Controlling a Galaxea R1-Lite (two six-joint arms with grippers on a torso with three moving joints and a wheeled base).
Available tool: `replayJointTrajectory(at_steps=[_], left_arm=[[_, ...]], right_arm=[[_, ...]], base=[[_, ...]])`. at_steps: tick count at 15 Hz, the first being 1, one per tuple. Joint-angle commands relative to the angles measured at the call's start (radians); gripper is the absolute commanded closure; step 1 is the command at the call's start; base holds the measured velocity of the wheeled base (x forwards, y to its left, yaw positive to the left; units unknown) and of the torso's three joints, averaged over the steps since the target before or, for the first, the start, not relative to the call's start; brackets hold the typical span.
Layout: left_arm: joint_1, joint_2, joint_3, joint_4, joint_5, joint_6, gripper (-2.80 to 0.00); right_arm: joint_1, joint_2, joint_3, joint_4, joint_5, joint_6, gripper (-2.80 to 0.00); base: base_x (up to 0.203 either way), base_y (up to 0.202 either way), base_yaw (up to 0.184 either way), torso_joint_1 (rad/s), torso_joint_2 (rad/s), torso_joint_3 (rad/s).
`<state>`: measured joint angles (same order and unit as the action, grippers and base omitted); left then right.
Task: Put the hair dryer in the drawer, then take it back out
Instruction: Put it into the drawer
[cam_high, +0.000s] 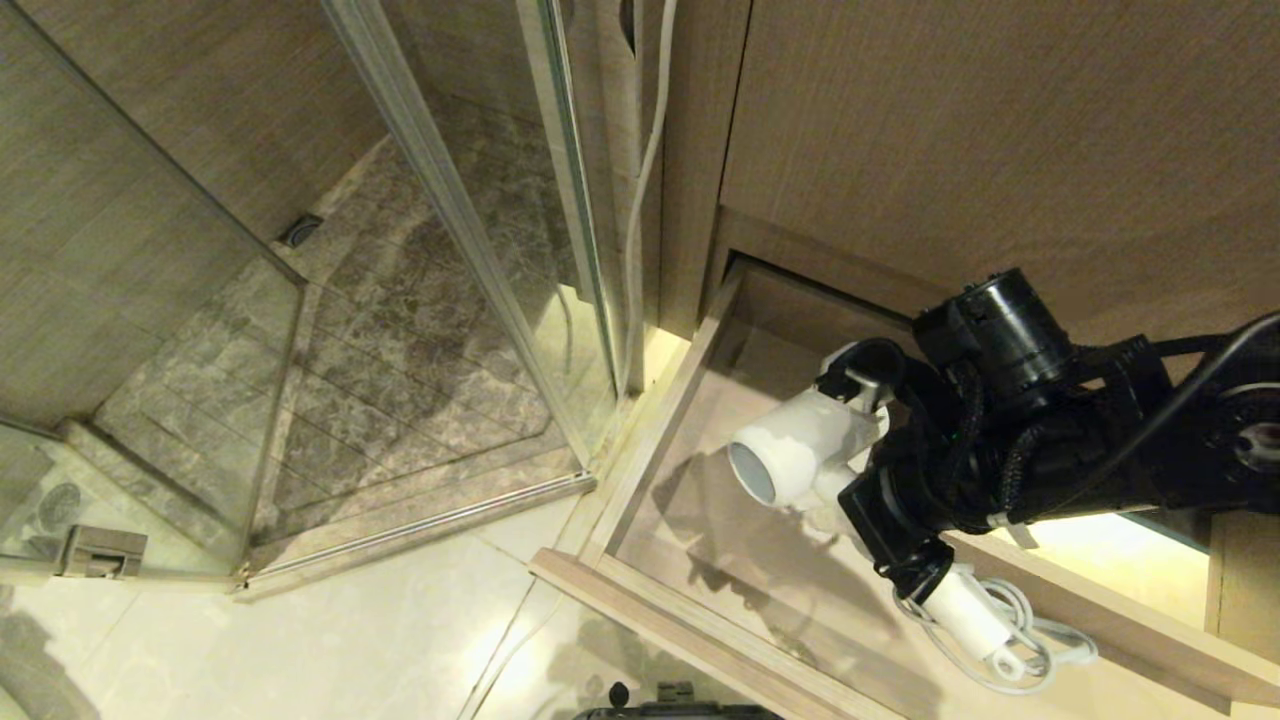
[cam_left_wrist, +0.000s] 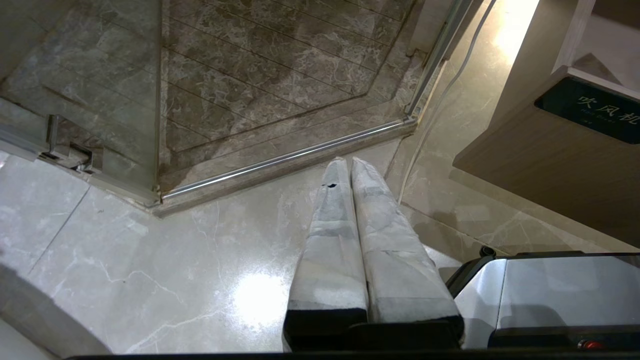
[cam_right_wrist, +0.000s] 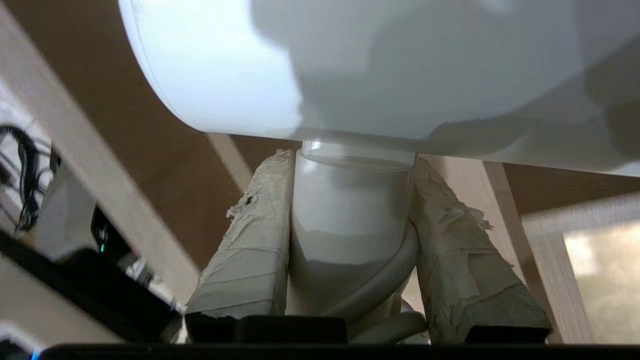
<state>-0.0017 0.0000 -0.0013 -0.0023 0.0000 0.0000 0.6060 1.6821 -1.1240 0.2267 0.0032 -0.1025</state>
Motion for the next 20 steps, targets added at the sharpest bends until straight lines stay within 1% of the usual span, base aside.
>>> replayJointTrajectory(at_steps=[1, 5, 13, 14, 16, 20], left_arm=[[0.0, 0.001, 0.0, -0.001, 0.0, 0.002, 0.0], [0.0, 0.001, 0.0, -0.001, 0.0, 0.0, 0.0], [0.0, 0.001, 0.0, -0.001, 0.0, 0.0, 0.0], [0.0, 0.0, 0.0, -0.001, 0.0, 0.0, 0.0], [0.0, 0.0, 0.0, -0.001, 0.0, 0.0, 0.0], [0.0, 0.001, 0.0, -0.001, 0.0, 0.001, 0.0]], right_arm=[[0.007, 0.067, -0.003, -0.038, 0.0, 0.0, 0.0], [0.011, 0.146, -0.004, -0.125, -0.001, -0.007, 0.0], [0.011, 0.241, -0.01, -0.224, -0.006, -0.011, 0.0], [0.011, 0.252, -0.011, -0.231, -0.013, -0.011, 0.0], [0.011, 0.291, -0.02, -0.266, -0.056, -0.012, 0.0], [0.011, 0.351, -0.025, -0.359, -0.067, -0.019, 0.0]], base=[[0.0, 0.0, 0.0, 0.0, 0.0, 0.0], [0.0, 0.0, 0.0, 0.0, 0.0, 0.0], [0.0, 0.0, 0.0, 0.0, 0.0, 0.0], [0.0, 0.0, 0.0, 0.0, 0.0, 0.0], [0.0, 0.0, 0.0, 0.0, 0.0, 0.0], [0.0, 0.0, 0.0, 0.0, 0.0, 0.0]])
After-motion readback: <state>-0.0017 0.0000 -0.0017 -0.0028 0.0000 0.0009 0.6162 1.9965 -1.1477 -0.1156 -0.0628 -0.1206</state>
